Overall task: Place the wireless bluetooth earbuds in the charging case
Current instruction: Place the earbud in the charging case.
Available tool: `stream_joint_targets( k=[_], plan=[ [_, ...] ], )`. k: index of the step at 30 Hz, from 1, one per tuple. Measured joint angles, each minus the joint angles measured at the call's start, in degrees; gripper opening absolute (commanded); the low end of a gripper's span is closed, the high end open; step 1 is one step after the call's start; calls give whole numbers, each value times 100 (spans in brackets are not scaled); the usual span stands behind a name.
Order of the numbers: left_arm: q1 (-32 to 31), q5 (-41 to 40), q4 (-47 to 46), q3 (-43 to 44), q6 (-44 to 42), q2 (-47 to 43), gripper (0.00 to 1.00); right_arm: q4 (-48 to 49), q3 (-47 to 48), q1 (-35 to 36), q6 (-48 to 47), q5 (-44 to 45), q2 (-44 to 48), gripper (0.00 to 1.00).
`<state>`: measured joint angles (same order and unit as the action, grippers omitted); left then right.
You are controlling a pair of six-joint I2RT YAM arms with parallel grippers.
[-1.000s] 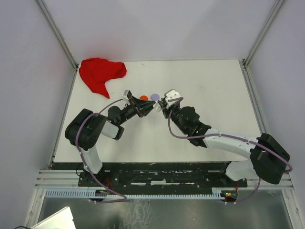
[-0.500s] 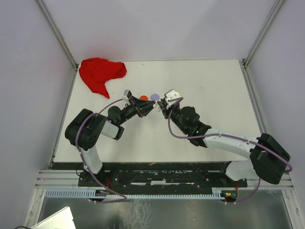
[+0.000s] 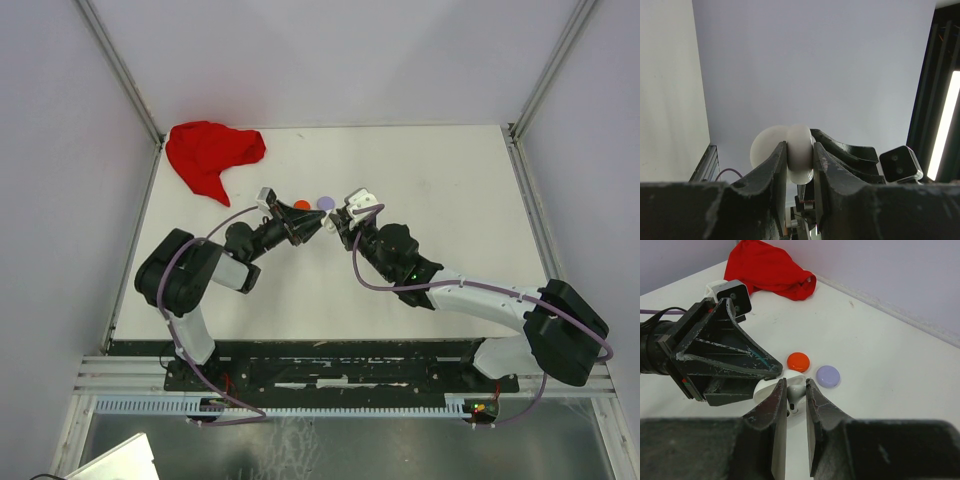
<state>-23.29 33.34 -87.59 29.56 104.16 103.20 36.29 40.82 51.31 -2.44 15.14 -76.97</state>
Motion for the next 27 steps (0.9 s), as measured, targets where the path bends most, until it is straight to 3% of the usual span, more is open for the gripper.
stream_joint_targets(
  k=[13, 21, 25, 27],
  plan=[
    [0, 4, 4, 0, 0, -160, 3, 13, -13, 0, 81, 4, 0, 5],
    [0, 7, 4, 0, -2, -157, 3, -26, -13, -4, 208, -31, 20, 30],
    [0, 20, 4, 0, -2, -155, 3, -101, -13, -15, 295, -149, 103, 51],
    [0, 17, 0, 0, -2, -155, 3, -144, -13, -15, 326, -212, 168, 57]
  ],
)
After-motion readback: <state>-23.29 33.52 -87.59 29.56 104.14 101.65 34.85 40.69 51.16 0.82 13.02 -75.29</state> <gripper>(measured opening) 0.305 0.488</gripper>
